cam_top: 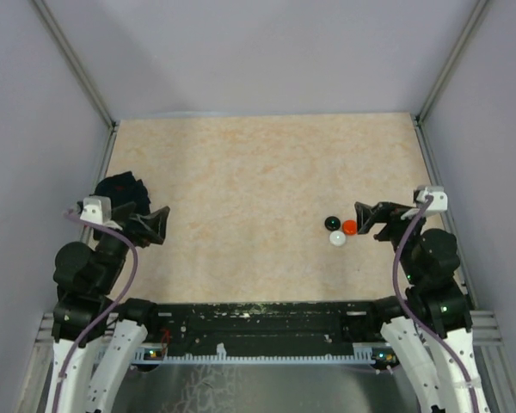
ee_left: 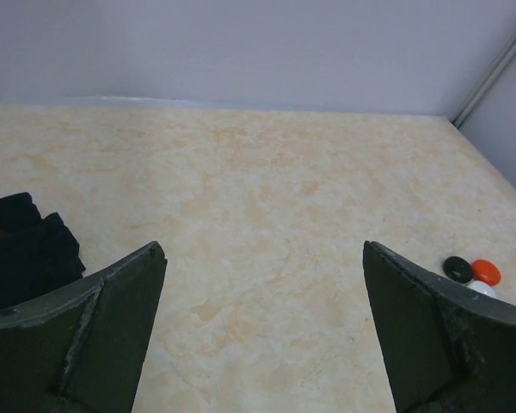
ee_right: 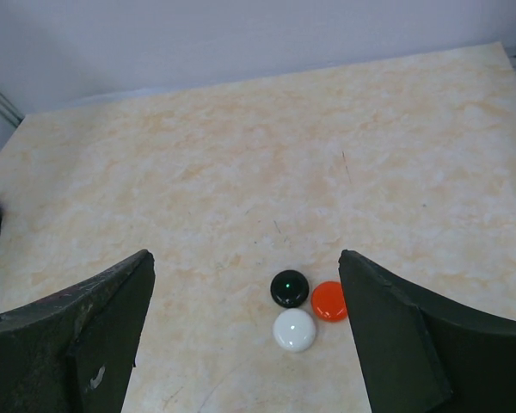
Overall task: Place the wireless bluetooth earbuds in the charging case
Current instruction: Place the charging case at the center of the board, then reset both arms
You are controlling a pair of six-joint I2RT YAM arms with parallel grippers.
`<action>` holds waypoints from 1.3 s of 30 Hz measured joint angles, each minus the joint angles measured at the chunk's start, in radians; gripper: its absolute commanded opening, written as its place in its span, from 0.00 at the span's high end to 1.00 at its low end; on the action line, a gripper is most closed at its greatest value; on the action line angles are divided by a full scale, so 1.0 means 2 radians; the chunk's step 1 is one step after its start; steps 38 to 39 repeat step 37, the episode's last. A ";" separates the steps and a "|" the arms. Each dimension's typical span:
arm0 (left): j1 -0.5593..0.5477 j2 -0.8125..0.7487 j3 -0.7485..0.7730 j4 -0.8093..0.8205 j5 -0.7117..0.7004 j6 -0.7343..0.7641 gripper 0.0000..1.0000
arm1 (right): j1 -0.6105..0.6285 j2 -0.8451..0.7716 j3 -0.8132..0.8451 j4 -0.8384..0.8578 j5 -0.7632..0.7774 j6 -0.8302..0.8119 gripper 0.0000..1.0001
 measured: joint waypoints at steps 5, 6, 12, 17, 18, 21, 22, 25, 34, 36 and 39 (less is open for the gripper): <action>0.000 -0.043 -0.021 0.006 0.010 -0.011 0.00 | 0.000 -0.055 -0.005 -0.007 0.010 -0.022 0.12; 0.000 -0.051 -0.027 0.007 0.010 -0.014 0.00 | 0.000 -0.064 -0.008 -0.007 0.014 -0.026 0.11; 0.000 -0.091 -0.060 0.016 0.013 -0.030 0.00 | 0.000 -0.093 -0.032 -0.007 0.031 -0.043 0.10; 0.000 -0.100 -0.075 0.027 0.021 -0.042 0.00 | 0.000 -0.094 -0.042 -0.007 0.033 -0.047 0.09; 0.000 -0.100 -0.078 0.029 0.023 -0.044 0.00 | 0.000 -0.095 -0.044 -0.006 0.033 -0.047 0.09; 0.000 -0.100 -0.089 0.032 0.026 -0.048 0.00 | 0.000 -0.096 -0.044 -0.006 0.033 -0.047 0.09; 0.000 -0.100 -0.093 0.033 0.027 -0.050 0.00 | 0.000 -0.097 -0.044 -0.006 0.033 -0.047 0.09; 0.000 -0.100 -0.103 0.034 0.034 -0.055 0.00 | 0.000 -0.101 -0.044 -0.006 0.033 -0.047 0.08; 0.000 -0.100 -0.108 0.041 0.043 -0.059 0.00 | 0.000 -0.103 -0.052 -0.003 0.035 -0.047 0.08; 0.000 -0.100 -0.109 0.041 0.044 -0.059 0.00 | 0.000 -0.103 -0.053 -0.002 0.034 -0.047 0.08; 0.000 -0.100 -0.109 0.041 0.044 -0.059 0.00 | 0.000 -0.103 -0.054 -0.003 0.034 -0.047 0.08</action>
